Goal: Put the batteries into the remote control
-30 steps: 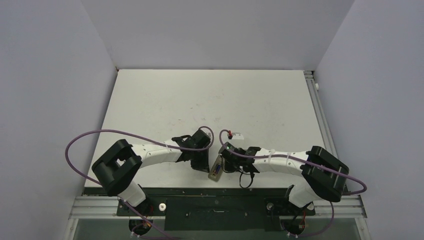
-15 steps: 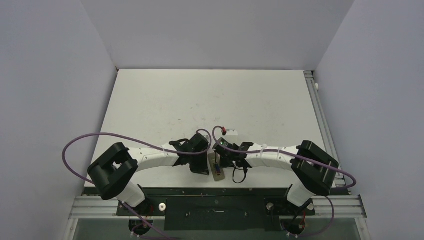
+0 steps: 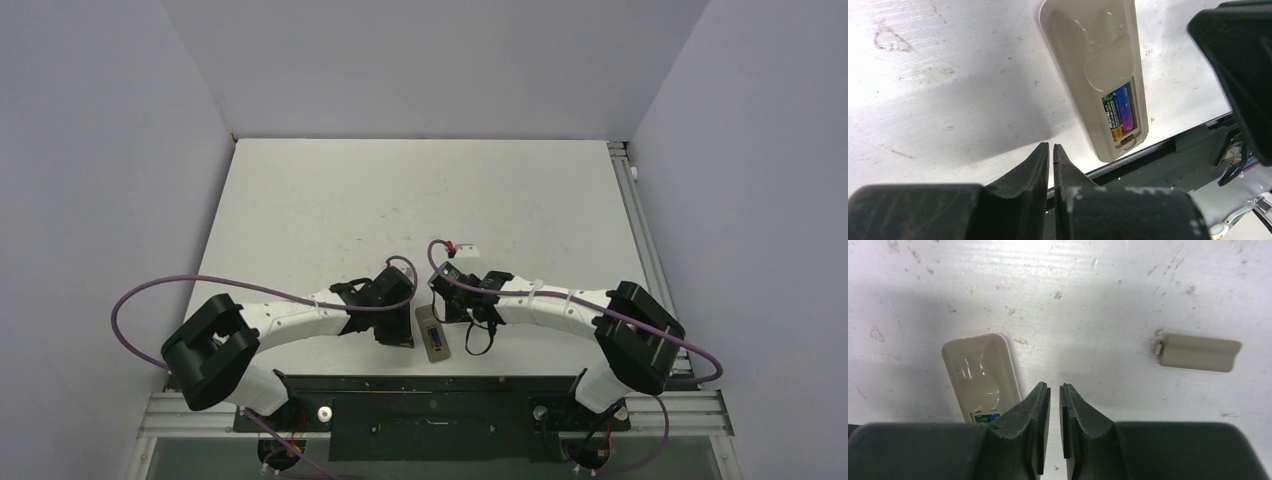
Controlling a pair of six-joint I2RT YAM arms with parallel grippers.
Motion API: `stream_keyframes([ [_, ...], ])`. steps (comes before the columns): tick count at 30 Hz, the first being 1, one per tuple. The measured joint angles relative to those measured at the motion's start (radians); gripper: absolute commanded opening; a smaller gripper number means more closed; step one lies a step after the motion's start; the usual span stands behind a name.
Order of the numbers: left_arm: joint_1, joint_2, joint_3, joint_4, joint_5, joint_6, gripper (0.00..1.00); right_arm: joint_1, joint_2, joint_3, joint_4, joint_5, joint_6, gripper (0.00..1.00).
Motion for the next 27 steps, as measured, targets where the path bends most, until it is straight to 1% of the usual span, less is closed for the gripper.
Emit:
stream_keyframes([
  [3, 0.004, -0.027, 0.000, -0.014, -0.009, 0.004, 0.22, -0.019, -0.029, 0.016, -0.034, 0.018, -0.016, 0.31],
  [6, 0.012, -0.062, 0.000, -0.029, -0.019, 0.006, 0.31, -0.042, -0.065, 0.021, -0.061, 0.031, -0.024, 0.45],
  [9, 0.026, -0.106, 0.000, -0.047, -0.025, 0.011, 0.38, -0.069, -0.102, 0.021, -0.084, 0.039, -0.018, 0.58],
  [11, 0.038, -0.134, 0.000, -0.057, -0.027, 0.018, 0.42, -0.086, -0.122, 0.021, -0.096, 0.050, -0.002, 0.61],
  [17, 0.083, -0.212, 0.000, -0.090, -0.029, 0.050, 0.48, -0.137, -0.170, 0.002, -0.117, 0.076, 0.092, 0.65],
  [18, 0.092, -0.225, 0.000, -0.095, -0.029, 0.060, 0.49, -0.147, -0.170, 0.000, -0.124, 0.077, 0.113, 0.67],
  [20, 0.109, -0.253, 0.000, -0.108, -0.027, 0.074, 0.50, -0.170, -0.170, -0.002, -0.139, 0.077, 0.151, 0.73],
  [24, 0.144, -0.297, 0.000, -0.127, -0.010, 0.106, 0.52, -0.200, -0.157, -0.002, -0.174, 0.086, 0.227, 0.77],
  [27, 0.177, -0.332, 0.000, -0.143, 0.012, 0.136, 0.53, -0.201, -0.145, -0.006, -0.182, 0.087, 0.285, 0.74],
])
